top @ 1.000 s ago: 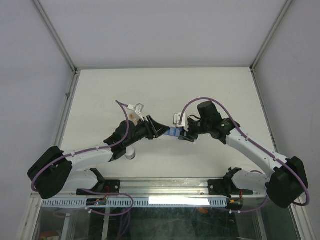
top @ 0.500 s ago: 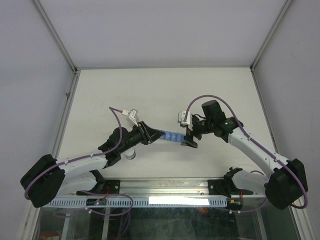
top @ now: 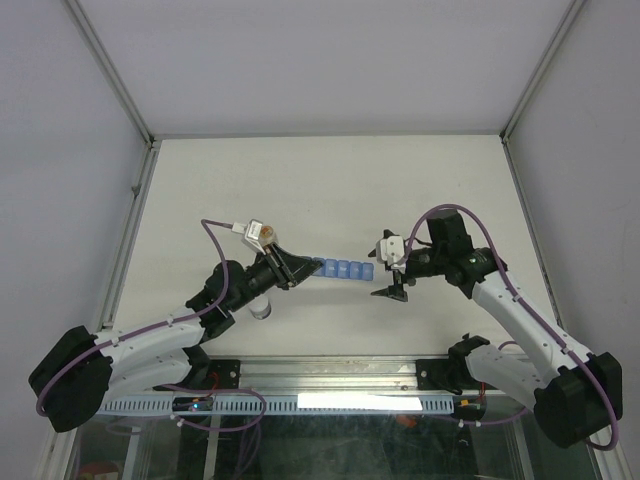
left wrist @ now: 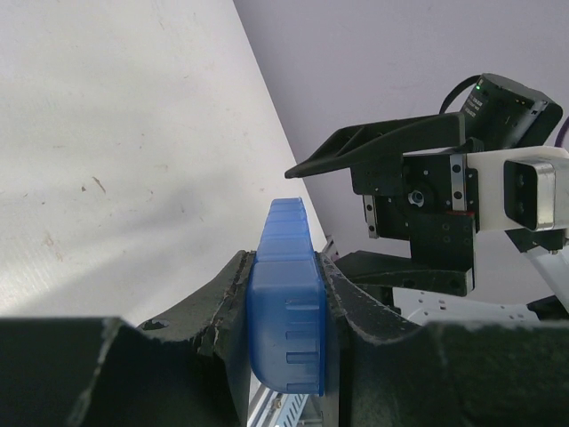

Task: Sort the pills into containers

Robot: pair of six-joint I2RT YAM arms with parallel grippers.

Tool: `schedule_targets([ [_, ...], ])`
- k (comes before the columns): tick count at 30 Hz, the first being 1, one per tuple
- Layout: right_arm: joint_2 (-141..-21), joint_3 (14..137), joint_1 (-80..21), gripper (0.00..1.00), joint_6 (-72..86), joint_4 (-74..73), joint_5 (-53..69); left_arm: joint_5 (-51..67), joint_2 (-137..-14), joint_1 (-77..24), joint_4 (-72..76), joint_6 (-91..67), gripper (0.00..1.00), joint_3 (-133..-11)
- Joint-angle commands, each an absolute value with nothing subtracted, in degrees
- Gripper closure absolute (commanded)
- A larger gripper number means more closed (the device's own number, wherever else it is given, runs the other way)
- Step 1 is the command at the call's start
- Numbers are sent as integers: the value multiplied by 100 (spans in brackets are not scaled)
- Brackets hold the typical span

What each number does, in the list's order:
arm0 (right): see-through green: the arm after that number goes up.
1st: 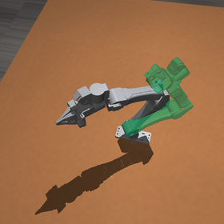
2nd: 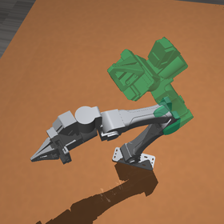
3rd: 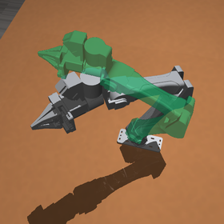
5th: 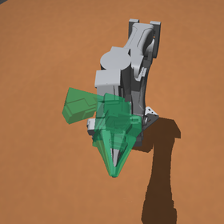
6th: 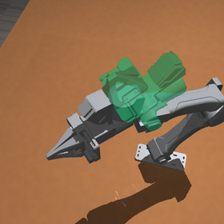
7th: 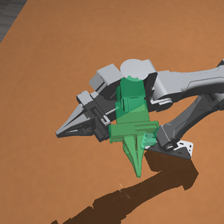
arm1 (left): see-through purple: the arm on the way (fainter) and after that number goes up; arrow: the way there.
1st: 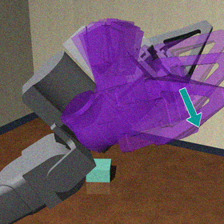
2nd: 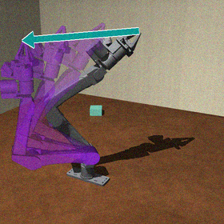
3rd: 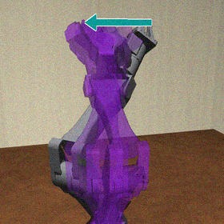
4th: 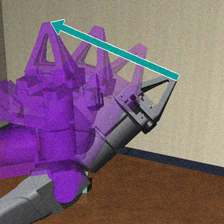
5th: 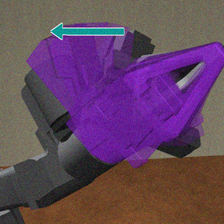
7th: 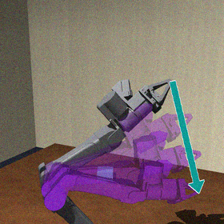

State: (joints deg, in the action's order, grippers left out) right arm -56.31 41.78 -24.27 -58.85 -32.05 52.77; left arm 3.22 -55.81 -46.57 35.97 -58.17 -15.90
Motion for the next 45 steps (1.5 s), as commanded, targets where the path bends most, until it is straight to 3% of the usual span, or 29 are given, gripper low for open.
schedule_targets([
  [1, -5616, 4161, -2445, 18, -5754, -2619, 5516, 223, -5543, -4712, 3962, -6005, 100, -1616],
  [7, -5599, 4099, -2599, 24, -5566, -2380, 5380, 161, -5605, -4711, 4042, -6097, 100, -1617],
  [16, -5614, 4127, -2820, 25, -5174, -2177, 5413, 196, -5838, -4712, 4191, -6179, 100, -1660],
  [21, -5877, 4512, -2531, 22, -4222, -2256, 6162, 424, -5905, -4712, 4303, -5882, 100, -1721],
  [29, -6949, 5503, -1822, 12, -3705, -3660, 7301, 1131, -5704, -4718, 4461, -4029, 100, -1734],
  [35, -7827, 6006, -2081, 11, -4417, -4863, 6931, 1510, -5569, -4705, 4652, -3203, 100, -1723],
  [45, -8087, 6047, -2704, 17, -4517, -4938, 6564, 1786, -5570, -4704, 4876, -3013, 100, -1732],
])
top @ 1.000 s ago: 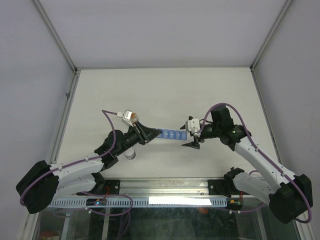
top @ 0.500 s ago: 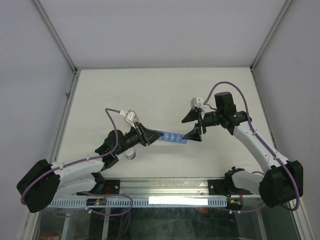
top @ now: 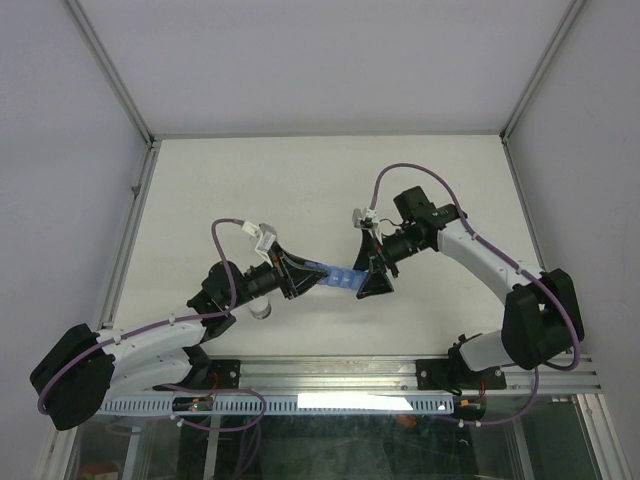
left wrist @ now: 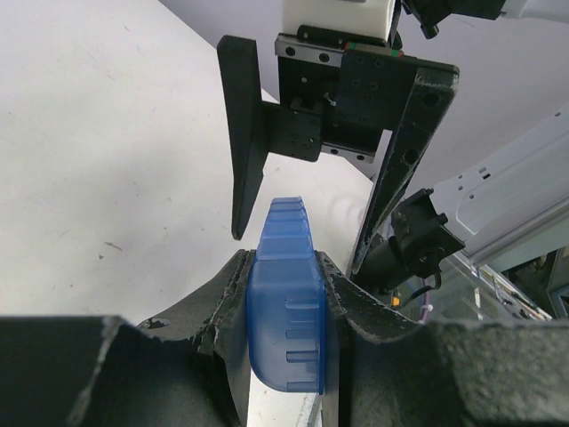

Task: Sort the pills into containers

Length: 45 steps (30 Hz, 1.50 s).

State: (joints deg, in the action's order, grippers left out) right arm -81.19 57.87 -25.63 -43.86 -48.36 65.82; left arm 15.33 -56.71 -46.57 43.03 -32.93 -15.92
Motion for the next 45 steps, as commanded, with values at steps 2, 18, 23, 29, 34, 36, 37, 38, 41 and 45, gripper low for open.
schedule_targets([
  [2, -8147, 6067, -2758, 22, -4473, -4929, 6552, 1883, -5601, -4704, 4972, -2998, 100, -1729],
  [18, -8188, 6237, -2955, 100, -4723, -5249, 6741, 2254, -5669, -4703, 5106, -2780, 100, -1791],
  [23, -8209, 6290, -2958, 100, -4929, -5483, 6825, 2221, -5631, -4707, 5085, -2782, 100, -1780],
  [29, -8358, 6506, -2849, 13, -5363, -6046, 6975, 2039, -5571, -4709, 5014, -2982, 100, -1746],
  [34, -8100, 6531, -2426, 1, -5395, -6055, 6963, 1629, -5445, -4702, 4786, -3370, 100, -1666],
  [36, -7880, 6512, -2192, 1, -5386, -5980, 6865, 1327, -5373, -4703, 4568, -3641, 100, -1665],
  [37, -7733, 6475, -2065, 1, -5334, -5876, 6815, 1180, -5323, -4707, 4455, -3810, 100, -1662],
  [38, -7545, 6407, -1918, 1, -5219, -5682, 6750, 1053, -5290, -4703, 4344, -3980, 100, -1655],
  [41, -6832, 6036, -1592, 1, -4872, -4831, 6568, 636, -5224, -4707, 4013, -4629, 100, -1650],
  [45, -5714, 5081, -1530, 1, -4697, -3248, 6602, 373, -5216, -4702, 3650, -5430, 100, -1755],
])
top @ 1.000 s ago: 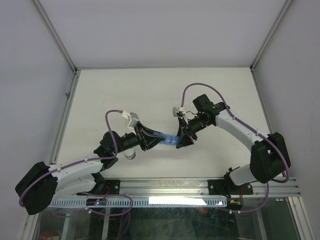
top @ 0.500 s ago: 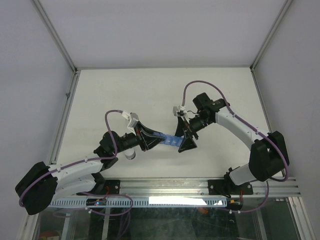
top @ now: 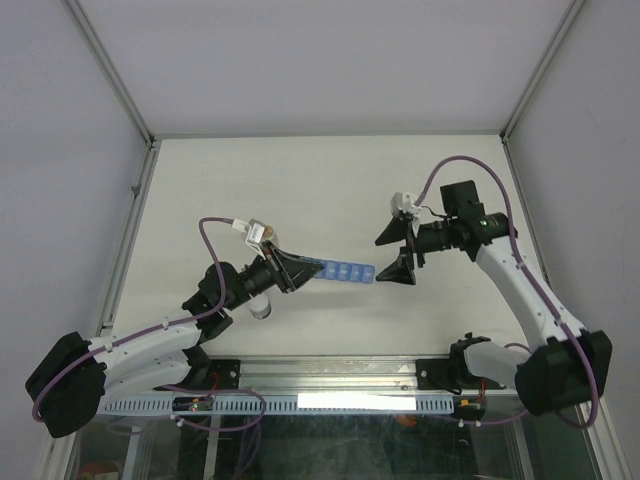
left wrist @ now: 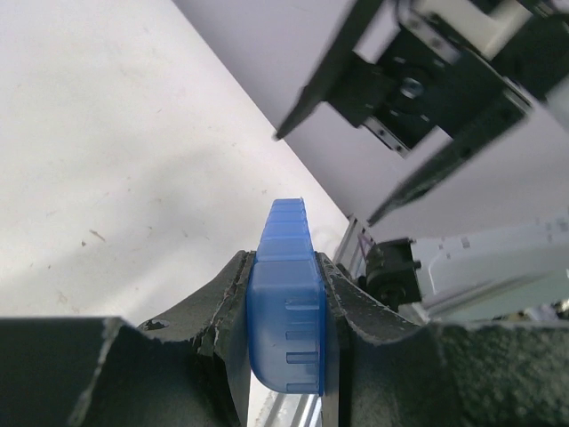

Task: Sort the pills into containers

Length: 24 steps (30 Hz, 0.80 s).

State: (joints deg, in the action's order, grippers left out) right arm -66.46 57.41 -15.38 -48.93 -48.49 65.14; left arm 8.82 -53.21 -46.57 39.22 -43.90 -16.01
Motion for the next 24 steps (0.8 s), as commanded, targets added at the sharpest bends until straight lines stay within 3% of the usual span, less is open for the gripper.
schedule_targets([
  [1, -5620, 4990, -1529, 1, -5020, -3338, 6712, 304, -5212, -4709, 3496, -5633, 100, -1824],
  [5, -5664, 4810, -1550, 1, -5579, -3349, 6796, 57, -5185, -4704, 2880, -6180, 100, -2085],
  [14, -5590, 4351, -2144, 5, -5083, -2311, 5746, 64, -5374, -4702, 2794, -6372, 100, -2263],
  [24, -5638, 4181, -2487, 20, -5144, -2111, 5187, 127, -5493, -4702, 2898, -6408, 100, -2316],
])
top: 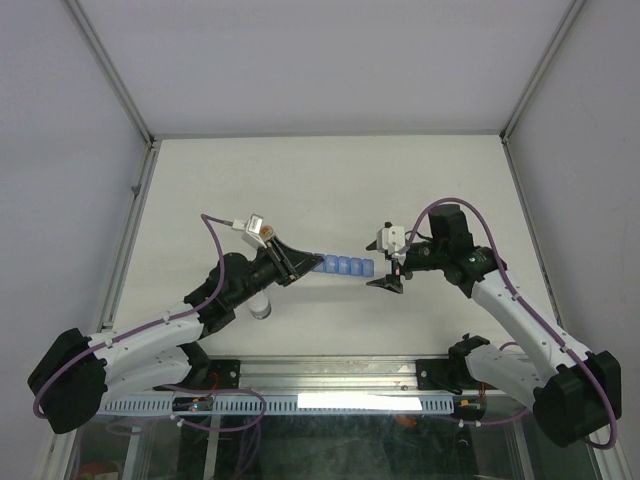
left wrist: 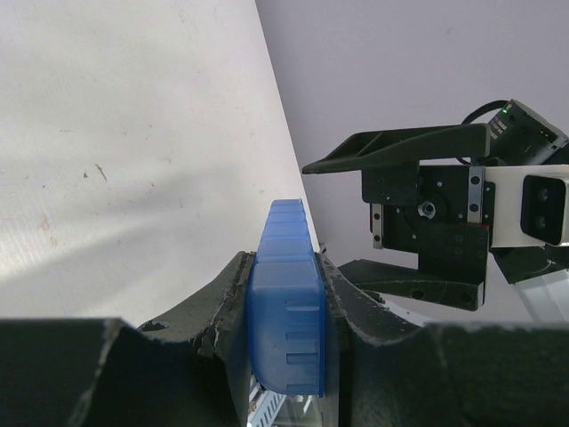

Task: Sort the pills into containers

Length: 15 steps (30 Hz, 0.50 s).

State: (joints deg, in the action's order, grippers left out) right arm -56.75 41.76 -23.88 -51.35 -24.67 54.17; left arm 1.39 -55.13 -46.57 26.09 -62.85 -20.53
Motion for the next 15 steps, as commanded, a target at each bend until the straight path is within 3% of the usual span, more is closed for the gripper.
schedule_targets([
  [1, -5649, 4176, -2518, 21, -5154, -2112, 5140, 137, -5496, -4707, 2904, -6413, 100, -2320],
  [15, -5670, 4167, -2712, 41, -5364, -2265, 4987, 216, -5463, -4705, 2946, -6407, 100, -2304],
])
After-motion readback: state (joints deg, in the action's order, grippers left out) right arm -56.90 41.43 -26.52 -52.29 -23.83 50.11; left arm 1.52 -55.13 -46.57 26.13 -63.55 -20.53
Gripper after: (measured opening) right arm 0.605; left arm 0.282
